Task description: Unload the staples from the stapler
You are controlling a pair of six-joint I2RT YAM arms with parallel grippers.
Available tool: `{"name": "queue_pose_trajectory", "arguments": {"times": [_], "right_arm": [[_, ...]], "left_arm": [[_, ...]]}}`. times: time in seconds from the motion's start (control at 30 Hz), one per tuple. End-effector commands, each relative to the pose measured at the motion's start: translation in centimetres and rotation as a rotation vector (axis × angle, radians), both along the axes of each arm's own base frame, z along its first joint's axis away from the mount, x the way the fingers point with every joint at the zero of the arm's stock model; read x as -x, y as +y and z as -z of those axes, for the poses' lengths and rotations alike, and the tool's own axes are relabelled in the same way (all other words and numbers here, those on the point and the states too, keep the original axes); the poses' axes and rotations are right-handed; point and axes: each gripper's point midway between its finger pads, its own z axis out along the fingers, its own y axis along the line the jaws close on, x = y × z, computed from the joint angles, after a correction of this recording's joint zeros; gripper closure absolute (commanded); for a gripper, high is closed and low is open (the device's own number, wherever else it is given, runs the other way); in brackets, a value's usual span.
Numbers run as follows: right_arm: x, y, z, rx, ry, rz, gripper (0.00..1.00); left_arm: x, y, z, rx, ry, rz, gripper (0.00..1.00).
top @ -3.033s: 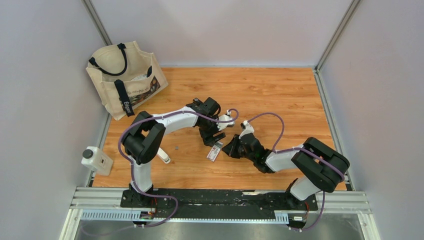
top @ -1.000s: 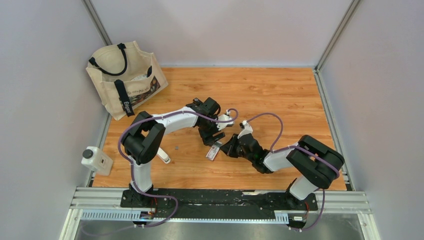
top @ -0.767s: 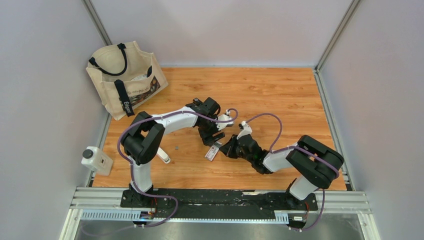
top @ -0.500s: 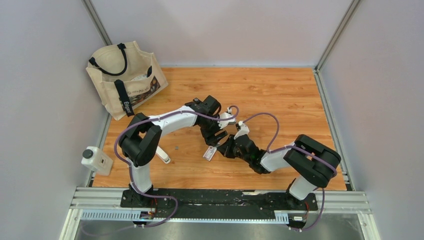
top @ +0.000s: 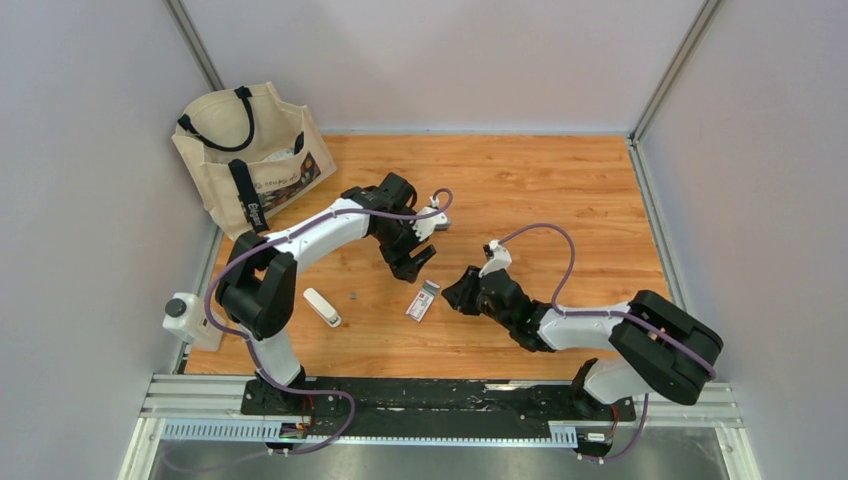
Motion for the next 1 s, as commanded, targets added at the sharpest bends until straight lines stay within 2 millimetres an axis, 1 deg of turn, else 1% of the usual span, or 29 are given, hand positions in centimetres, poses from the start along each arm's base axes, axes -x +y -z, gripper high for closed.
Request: {"name": "queue_pose_trajectory", "arguments": {"times": [0.0, 0.03, 0.1, 0.2, 0.23, 0.3, 0.33, 0.37, 0.4, 0.47, 0.5, 0.57, 0.63, 0.67, 0.7, 0.73, 0.77, 0.83, 0.87, 0.93, 0.97], "right_arm": [[-0.3, -1.2, -0.6, 0.059, -0.038, 0.031, 0.75], [-0.5, -1.2, -0.8, 0.063, -0.040, 0.032, 0.71], [-0.2, -1.3, -0.5, 0.087, -0.030, 0.019, 0.69], [-0.2, -1.1, -0.4, 0.131, -0.026, -0.014, 0.58], [-0.3, -1.0, -0.6, 0.147, -0.027, -0.022, 0.42], [-0.4, -0.7, -1.0, 0.176, -0.037, -0.050, 0.24], [-0.5, -0.5, -1.3, 0.184, -0.044, -0.060, 0.00], [-0.4, -0.6, -1.0, 0.208, -0.029, -0.070, 0.00], [-1.0, 0.0, -2.0, 0.213, -0.045, -0.081, 0.00], [-1.0, 0.1, -2.0, 0.263, -0.020, -0.097, 0.00], [-1.6, 0.7, -3.1, 0.265, -0.039, -0.106, 0.00], [-1.5, 1.2, -3.2, 0.283, -0.029, -0.139, 0.00], [-1.8, 1.9, -4.4, 0.285, -0.046, -0.162, 0.00], [-1.9, 1.7, -4.5, 0.300, -0.039, -0.165, 0.00], [-2.0, 2.0, -5.0, 0.303, -0.042, -0.172, 0.00], [-2.4, 2.7, -6.3, 0.296, -0.064, -0.184, 0.00], [-2.3, 2.8, -6.2, 0.315, -0.046, -0.200, 0.00], [-2.4, 3.3, -6.7, 0.325, -0.041, -0.216, 0.00], [-2.7, 3.9, -7.2, 0.322, -0.038, -0.226, 0.00], [-2.7, 4.7, -7.5, 0.316, -0.029, -0.249, 0.00], [-2.7, 5.6, -7.9, 0.295, -0.023, -0.275, 0.00]], "left_arm": [[1.9, 0.7, -2.1, 0.013, 0.018, 0.013, 0.18], [2.0, 0.8, -2.0, 0.006, 0.016, 0.009, 0.18], [1.7, 1.5, -1.7, -0.012, 0.009, -0.012, 0.19], [1.3, 1.6, -2.1, 0.029, 0.046, -0.060, 0.20], [1.4, 1.6, -2.2, 0.034, 0.058, -0.070, 0.20], [1.3, 1.6, -2.3, 0.041, 0.047, -0.074, 0.20], [1.2, 1.6, -2.4, 0.042, 0.042, -0.085, 0.20], [1.2, 1.7, -2.6, 0.046, 0.034, -0.094, 0.19], [1.1, 1.7, -2.8, 0.053, 0.029, -0.103, 0.17], [0.9, 1.9, -3.3, 0.065, 0.029, -0.131, 0.16], [0.9, 2.0, -3.4, 0.066, 0.032, -0.141, 0.16], [0.5, 2.5, -3.8, 0.074, 0.035, -0.168, 0.15], [0.8, 2.7, -4.1, 0.091, 0.070, -0.180, 0.15], [0.5, 3.2, -4.5, 0.106, 0.073, -0.198, 0.15], [0.5, 3.5, -4.8, 0.115, 0.083, -0.213, 0.15], [0.5, 3.7, -5.0, 0.126, 0.096, -0.233, 0.15], [0.1, 4.3, -5.5, 0.136, 0.087, -0.253, 0.15], [-0.1, 5.2, -5.8, 0.131, 0.078, -0.272, 0.15], [-0.1, 5.9, -5.9, 0.125, 0.062, -0.287, 0.14], [-0.1, 6.4, -6.0, 0.126, 0.037, -0.300, 0.14], [0.1, 6.9, -5.9, 0.115, 0.015, -0.310, 0.14]]}}
